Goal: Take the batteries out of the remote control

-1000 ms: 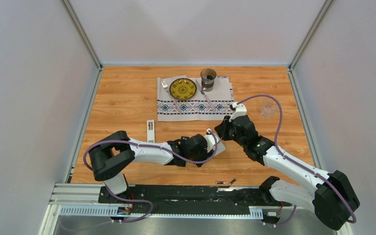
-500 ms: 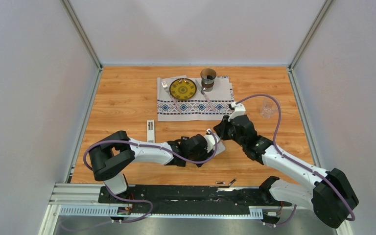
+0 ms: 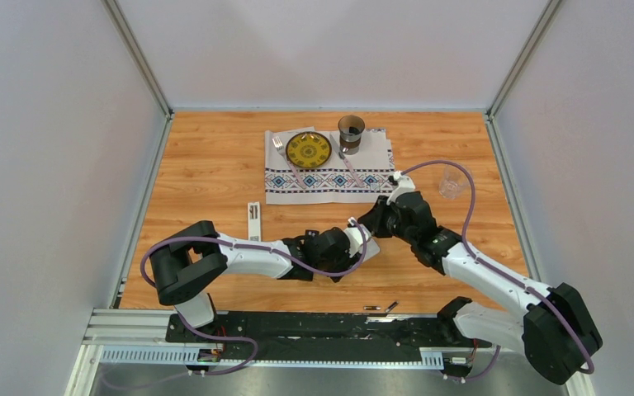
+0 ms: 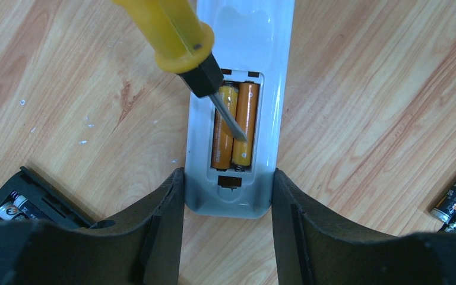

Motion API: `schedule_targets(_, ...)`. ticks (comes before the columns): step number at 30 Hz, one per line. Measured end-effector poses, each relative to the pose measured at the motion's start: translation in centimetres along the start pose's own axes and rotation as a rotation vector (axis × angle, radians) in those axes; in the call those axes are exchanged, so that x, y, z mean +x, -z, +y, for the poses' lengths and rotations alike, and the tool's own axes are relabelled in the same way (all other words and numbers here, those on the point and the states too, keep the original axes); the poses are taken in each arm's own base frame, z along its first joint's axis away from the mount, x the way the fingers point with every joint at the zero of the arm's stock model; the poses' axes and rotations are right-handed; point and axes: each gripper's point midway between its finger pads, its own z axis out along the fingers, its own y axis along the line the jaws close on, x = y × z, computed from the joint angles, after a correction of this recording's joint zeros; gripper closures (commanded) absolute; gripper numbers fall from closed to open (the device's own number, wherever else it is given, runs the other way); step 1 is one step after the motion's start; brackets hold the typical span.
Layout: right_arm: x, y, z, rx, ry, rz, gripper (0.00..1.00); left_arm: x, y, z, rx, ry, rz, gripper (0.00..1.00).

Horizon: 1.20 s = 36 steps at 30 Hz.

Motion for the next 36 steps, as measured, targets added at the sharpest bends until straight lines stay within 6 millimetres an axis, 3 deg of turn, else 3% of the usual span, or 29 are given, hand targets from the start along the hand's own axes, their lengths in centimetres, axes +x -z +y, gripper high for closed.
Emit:
schedule_targets(6,0.4,0.5,0.0,-0.01,-0.046,0.03,1.0,0.0,0.0,-0.1,0.001,0.004,0.0,1.0)
schedule_targets(11,-0.7,1.3,-0.1,0.005,-0.033,-0.016,1.0,0.0,0.0,-0.1,0.001,0.007,0.0,1.0)
schedule_targets(21,-1.1,1.1,-2.2,0.103,0.023,-0.046,1.0,0.0,0.0,-0.1,0.001,0.009,-0.001,1.0)
schedule_targets(36,-1.7,0.5,-1.7,0.089,0.055,-0.055,1.0,0.0,0.0,-0.1,0.002,0.01,-0.001,1.0)
